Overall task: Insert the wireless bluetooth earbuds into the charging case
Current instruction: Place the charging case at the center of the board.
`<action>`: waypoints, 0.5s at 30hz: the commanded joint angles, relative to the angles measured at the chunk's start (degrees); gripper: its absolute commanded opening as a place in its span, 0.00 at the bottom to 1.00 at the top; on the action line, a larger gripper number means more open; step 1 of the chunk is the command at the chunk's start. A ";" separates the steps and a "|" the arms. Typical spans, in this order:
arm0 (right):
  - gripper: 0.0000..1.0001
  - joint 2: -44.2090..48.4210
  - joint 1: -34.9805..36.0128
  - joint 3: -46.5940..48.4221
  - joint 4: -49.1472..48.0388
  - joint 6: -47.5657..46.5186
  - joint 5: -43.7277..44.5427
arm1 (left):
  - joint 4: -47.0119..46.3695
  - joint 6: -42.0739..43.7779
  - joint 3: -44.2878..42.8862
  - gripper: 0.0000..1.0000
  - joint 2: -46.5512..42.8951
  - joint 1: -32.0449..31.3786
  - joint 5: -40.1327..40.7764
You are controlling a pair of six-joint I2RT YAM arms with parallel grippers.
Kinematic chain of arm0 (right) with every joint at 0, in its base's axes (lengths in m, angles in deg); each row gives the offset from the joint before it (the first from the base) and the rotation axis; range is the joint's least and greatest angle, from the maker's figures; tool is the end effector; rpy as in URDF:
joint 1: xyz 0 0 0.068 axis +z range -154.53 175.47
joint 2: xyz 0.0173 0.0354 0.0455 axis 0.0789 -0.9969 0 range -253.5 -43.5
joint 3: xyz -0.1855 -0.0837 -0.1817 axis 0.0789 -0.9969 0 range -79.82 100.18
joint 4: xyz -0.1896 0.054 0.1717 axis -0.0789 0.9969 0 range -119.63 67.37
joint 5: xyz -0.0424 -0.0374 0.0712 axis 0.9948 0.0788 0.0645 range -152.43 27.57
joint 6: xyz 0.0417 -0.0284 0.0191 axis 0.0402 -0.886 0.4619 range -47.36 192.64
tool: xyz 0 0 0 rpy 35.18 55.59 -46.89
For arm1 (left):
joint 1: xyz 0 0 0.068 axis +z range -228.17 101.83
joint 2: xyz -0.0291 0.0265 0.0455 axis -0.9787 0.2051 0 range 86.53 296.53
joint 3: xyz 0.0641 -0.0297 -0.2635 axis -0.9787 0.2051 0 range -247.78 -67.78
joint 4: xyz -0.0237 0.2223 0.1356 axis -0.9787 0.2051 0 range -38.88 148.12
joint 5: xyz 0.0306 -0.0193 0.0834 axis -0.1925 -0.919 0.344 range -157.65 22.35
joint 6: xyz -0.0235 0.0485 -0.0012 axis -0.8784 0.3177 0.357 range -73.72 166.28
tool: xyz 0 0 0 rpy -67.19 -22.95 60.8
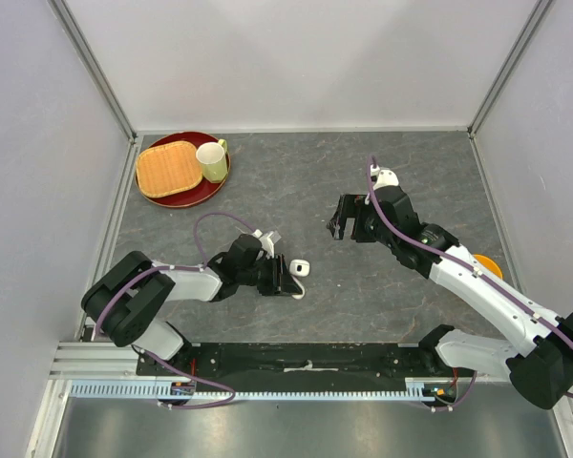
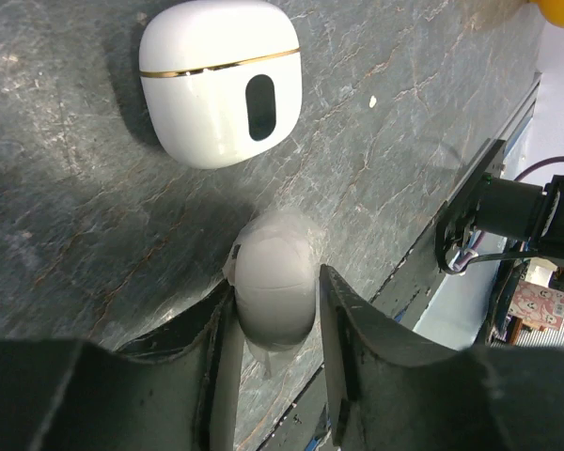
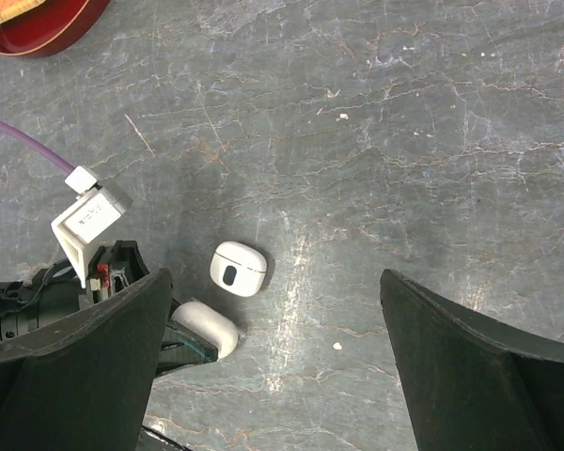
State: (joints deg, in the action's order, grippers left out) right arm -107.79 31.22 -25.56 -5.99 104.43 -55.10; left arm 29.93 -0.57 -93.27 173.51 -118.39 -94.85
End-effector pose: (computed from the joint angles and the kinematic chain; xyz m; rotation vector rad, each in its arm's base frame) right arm 0.2042 0.1413 0.3073 -0.0004 2.2034 0.5384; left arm 0.1852 -0.1780 0.1222 0.1372 2.5473 -1.2532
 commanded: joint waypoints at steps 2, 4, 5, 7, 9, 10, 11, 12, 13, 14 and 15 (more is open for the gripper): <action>0.98 -0.48 -0.41 0.14 -1.05 0.11 -0.57 | 4.48 0.79 -2.19 0.52 -2.07 -0.03 0.48; 0.98 -0.48 -0.41 0.14 -1.05 -0.06 -0.74 | 7.03 2.28 -3.06 0.57 -3.65 0.06 1.80; 0.98 -0.40 -0.50 0.14 -1.05 -0.24 -0.65 | 9.39 2.81 -3.33 0.59 -4.09 0.06 2.15; 0.98 -0.22 -0.68 0.06 -1.05 -0.24 -0.48 | 12.39 4.39 -4.21 0.65 -5.93 0.06 3.55; 0.98 -0.04 -0.85 -0.21 -0.88 -0.50 -0.39 | 16.08 5.27 -4.65 0.73 -7.52 -0.03 5.57; 0.98 0.13 -0.94 -0.29 -0.96 -0.50 -0.22 | 17.40 6.41 -4.91 0.75 -9.27 0.06 6.54; 0.98 0.22 -1.03 -0.38 -0.96 -0.59 -0.13 | 18.54 6.94 -5.09 0.75 -10.24 -0.03 7.59; 0.98 0.31 -1.12 -0.56 -0.88 -0.59 -0.04 | 20.82 7.47 -5.52 0.76 -11.03 0.06 9.34; 0.98 0.39 -1.29 -0.56 -0.96 -0.59 0.22 | 22.84 8.69 -5.88 0.76 -11.91 0.06 10.49; 0.98 0.40 -1.29 -0.56 -0.96 -0.76 0.14 | 24.43 9.23 -6.23 0.77 -13.40 -0.03 11.37; 0.98 0.40 -1.47 -0.65 -0.96 -0.85 0.31 | 26.70 9.76 -6.93 0.77 -14.20 0.06 12.95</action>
State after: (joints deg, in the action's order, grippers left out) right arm -108.21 30.32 -25.83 -5.99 104.32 -55.23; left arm 47.42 3.84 -96.81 163.57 -118.39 -88.23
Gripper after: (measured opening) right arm 0.978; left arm 0.761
